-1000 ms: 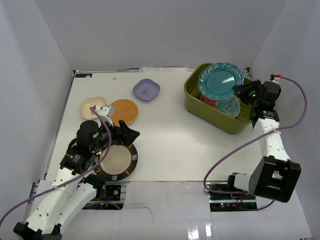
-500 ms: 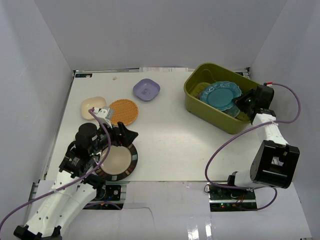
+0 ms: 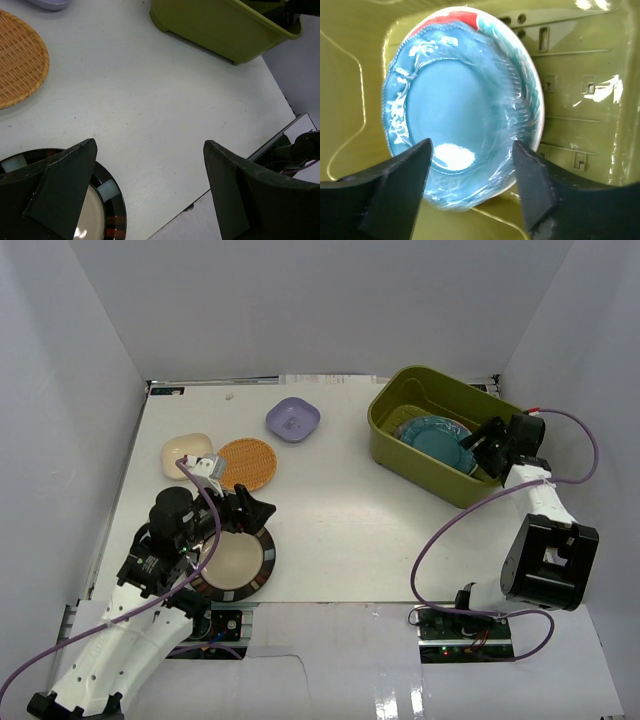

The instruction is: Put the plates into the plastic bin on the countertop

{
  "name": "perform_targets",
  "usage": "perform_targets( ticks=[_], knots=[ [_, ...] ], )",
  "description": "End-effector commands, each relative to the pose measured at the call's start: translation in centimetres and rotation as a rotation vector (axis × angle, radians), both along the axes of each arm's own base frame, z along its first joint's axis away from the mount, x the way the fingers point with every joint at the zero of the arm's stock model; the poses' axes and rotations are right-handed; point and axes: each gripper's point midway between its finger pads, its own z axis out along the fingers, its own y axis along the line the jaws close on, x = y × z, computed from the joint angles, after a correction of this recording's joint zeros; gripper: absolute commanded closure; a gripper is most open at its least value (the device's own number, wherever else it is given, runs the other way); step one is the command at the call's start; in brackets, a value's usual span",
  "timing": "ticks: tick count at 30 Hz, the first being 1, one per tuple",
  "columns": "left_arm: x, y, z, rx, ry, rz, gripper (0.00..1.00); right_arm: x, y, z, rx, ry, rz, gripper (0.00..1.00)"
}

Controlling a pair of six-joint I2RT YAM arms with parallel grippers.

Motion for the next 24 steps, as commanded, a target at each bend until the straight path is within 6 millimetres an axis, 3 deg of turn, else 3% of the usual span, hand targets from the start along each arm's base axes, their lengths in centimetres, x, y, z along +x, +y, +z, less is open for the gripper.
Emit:
perform_targets(
  ticks=[1, 6, 7, 10, 13, 15, 16, 17, 18, 19, 20, 22, 23, 24],
  knots=[
    [0.1, 0.1, 0.0, 0.005, -0.021, 0.004, 0.02, 1.0, -1.5, 3.7, -0.120, -0.072, 0.002, 0.24],
    [0.2, 0.2, 0.0, 0.006, -0.019, 0.009, 0.02, 0.6, -2.1, 5.7, -0.192, -0.104, -0.006, 0.05],
    [0.2, 0.2, 0.0, 0.006, -0.019, 0.010, 0.02, 0.5, -2.4, 6.2, -0.219, -0.105, -0.024, 0.03],
    [0.4, 0.5, 0.1, 0.009, -0.027, 0.029, 0.02, 0.5, -0.8, 9.1, -0.264, -0.179, 0.010, 0.02],
    [0.7, 0.9, 0.5, 0.014, -0.036, 0.059, 0.02, -0.1, 4.1, 12.1, -0.248, -0.306, 0.141, 0.00],
    [0.9, 1.3, 0.8, 0.020, -0.042, 0.084, 0.02, -2.1, 11.2, 13.5, -0.184, -0.394, 0.349, 0.11],
    [1.3, 2.0, 0.9, 0.029, -0.051, 0.128, 0.02, -3.1, 13.5, 12.3, -0.140, -0.394, 0.407, 0.15],
    [1.5, 2.3, 1.4, 0.029, -0.060, 0.153, 0.02, -5.0, 18.0, 11.8, -0.088, -0.410, 0.531, 0.19],
    [1.8, 2.7, 1.7, 0.029, -0.068, 0.177, 0.02, -6.7, 20.5, 11.6, -0.035, -0.428, 0.615, 0.25],
    [2.1, 3.1, 2.1, 0.030, -0.076, 0.208, 0.02, -8.4, 22.4, 8.8, 0.009, -0.381, 0.667, 0.28],
    [2.7, 4.0, 2.7, 0.035, -0.089, 0.270, 0.02, -10.5, 26.2, 8.8, 0.089, -0.405, 0.752, 0.35],
    [3.2, 4.6, 3.0, 0.044, -0.093, 0.315, 0.02, -13.1, 29.6, 6.9, 0.145, -0.383, 0.836, 0.40],
    [3.6, 5.4, 3.1, 0.050, -0.097, 0.362, 0.02, -15.6, 32.9, 5.1, 0.193, -0.349, 0.920, 0.44],
    [3.8, 5.7, 3.0, 0.056, -0.096, 0.384, 0.02, -16.8, 34.6, 4.2, 0.209, -0.329, 0.968, 0.45]
  ],
)
